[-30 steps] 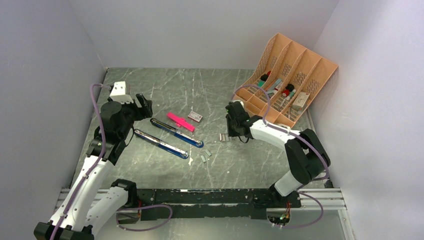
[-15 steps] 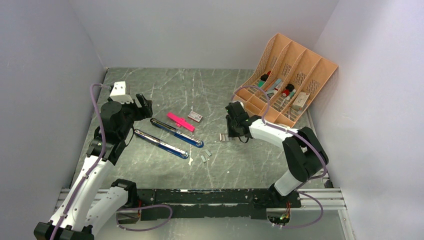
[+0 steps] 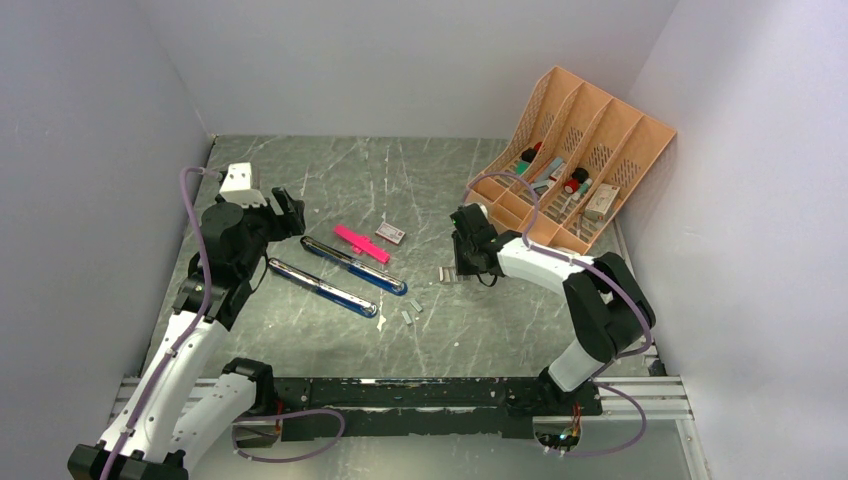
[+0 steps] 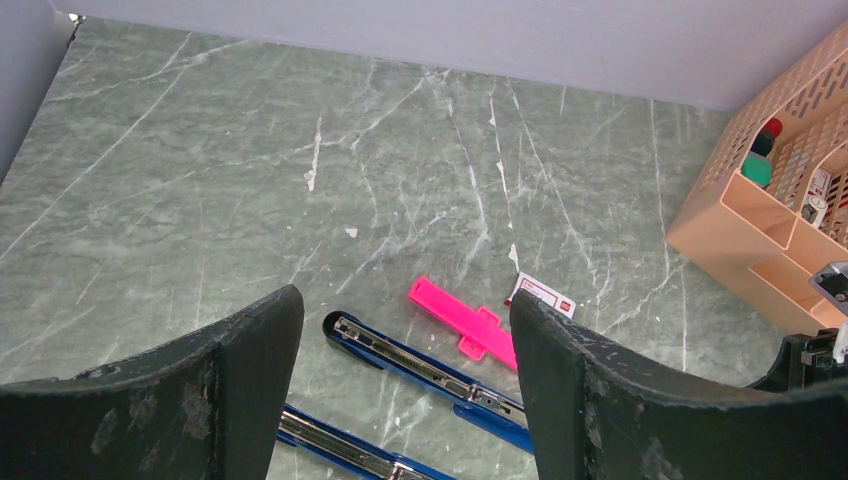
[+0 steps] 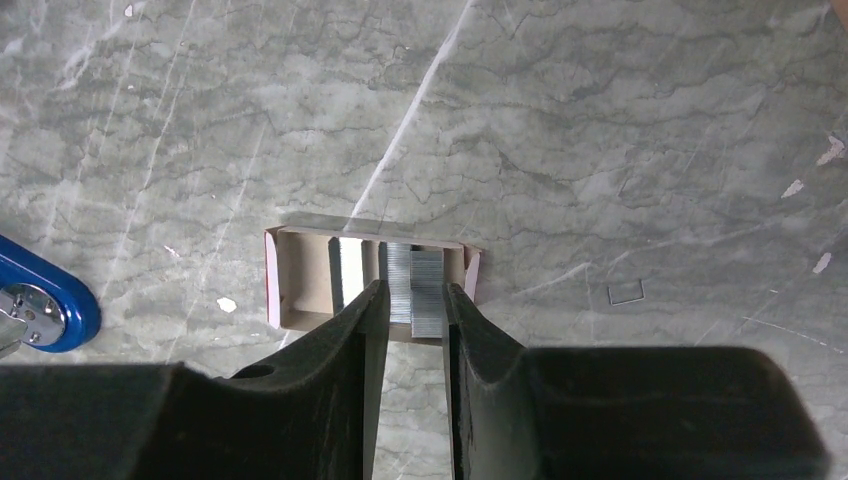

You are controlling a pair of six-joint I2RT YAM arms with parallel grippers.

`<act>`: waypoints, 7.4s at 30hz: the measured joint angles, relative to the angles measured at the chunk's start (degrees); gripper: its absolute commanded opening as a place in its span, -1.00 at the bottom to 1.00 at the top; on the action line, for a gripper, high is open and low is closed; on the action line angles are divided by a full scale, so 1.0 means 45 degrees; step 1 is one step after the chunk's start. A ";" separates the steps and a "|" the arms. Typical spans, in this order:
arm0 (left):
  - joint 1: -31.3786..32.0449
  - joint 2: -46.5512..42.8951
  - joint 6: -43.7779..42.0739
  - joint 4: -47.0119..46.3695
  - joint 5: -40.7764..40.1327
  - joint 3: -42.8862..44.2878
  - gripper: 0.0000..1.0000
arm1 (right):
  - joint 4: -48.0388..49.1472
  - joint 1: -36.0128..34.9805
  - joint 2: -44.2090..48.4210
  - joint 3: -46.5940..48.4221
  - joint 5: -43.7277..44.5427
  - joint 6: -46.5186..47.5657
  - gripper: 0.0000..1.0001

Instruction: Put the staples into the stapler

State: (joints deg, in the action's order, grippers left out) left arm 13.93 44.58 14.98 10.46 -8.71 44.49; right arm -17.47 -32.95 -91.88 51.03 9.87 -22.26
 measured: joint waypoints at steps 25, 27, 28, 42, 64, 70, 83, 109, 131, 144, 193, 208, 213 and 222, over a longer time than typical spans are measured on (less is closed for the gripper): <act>0.0000 0.0000 0.0000 0.0000 0.0000 0.0000 0.59 | -0.0063 0.0000 -0.0593 0.0005 -0.0005 0.0005 -0.50; 0.0000 0.0000 0.0000 0.0000 -0.0005 0.0000 0.59 | -0.0063 0.0005 -0.0593 0.0010 0.0000 0.0005 -0.53; 0.0000 0.0000 0.0000 0.0000 0.0000 0.0000 0.59 | -0.0058 0.0005 -0.0593 0.0010 0.0000 0.0000 -0.54; 0.0000 0.0000 0.0000 0.0005 -0.0005 0.0000 0.59 | -0.0092 0.0000 -0.0165 0.0005 0.0257 0.0102 -0.62; 0.0000 0.0000 0.0000 0.0000 0.0000 0.0000 0.59 | 0.1035 -0.3021 0.0359 0.0209 -0.1778 0.2540 -0.65; 0.0000 0.0000 0.0000 0.0000 0.0000 0.0000 0.59 | 0.0816 -0.3444 -0.0418 0.0457 -0.1715 0.2880 -0.60; 0.0000 -0.0015 0.0000 0.0000 0.0000 0.0000 0.59 | 0.0359 -0.3706 -0.1423 0.0889 -0.1326 0.3055 -0.29; 0.0000 -0.0024 0.0000 0.0000 0.0000 0.0000 0.59 | 0.0597 -0.0486 0.1025 -0.0248 0.0374 0.0593 -0.39; 0.0000 -0.0024 0.0000 0.0000 0.0005 0.0000 0.59 | 0.0296 -0.0185 0.0024 -0.0248 -0.0005 0.0087 -0.37; 0.0000 -0.0024 0.0000 0.0000 0.0000 0.0000 0.59 | 0.0296 -0.0175 0.0024 -0.0248 -0.0049 0.0083 -0.29; 0.0000 -0.0024 0.0000 0.0000 0.0000 0.0000 0.60 | 0.0325 -0.0160 -0.0272 -0.0248 -0.0209 0.0087 -0.31; 0.0000 -0.0024 0.0000 0.0000 0.0005 0.0000 0.60 | 0.0282 -0.0155 -0.0627 -0.0039 -0.0053 0.0102 -0.57; 0.0000 -0.0024 0.0000 0.0005 0.0000 0.0000 0.60 | 0.0282 -0.0155 -0.0534 -0.0039 -0.0068 0.0199 -0.63; 0.0000 -0.0024 -0.0005 0.0000 0.0039 0.0000 0.64 | 0.0646 -0.0151 0.1365 -0.0194 -0.0253 0.0588 -0.69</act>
State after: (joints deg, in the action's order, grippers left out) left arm 13.93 44.47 14.96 10.46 -8.54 44.49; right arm -14.57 -33.63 -85.73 50.15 8.73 -19.62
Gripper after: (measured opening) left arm 0.798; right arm 0.195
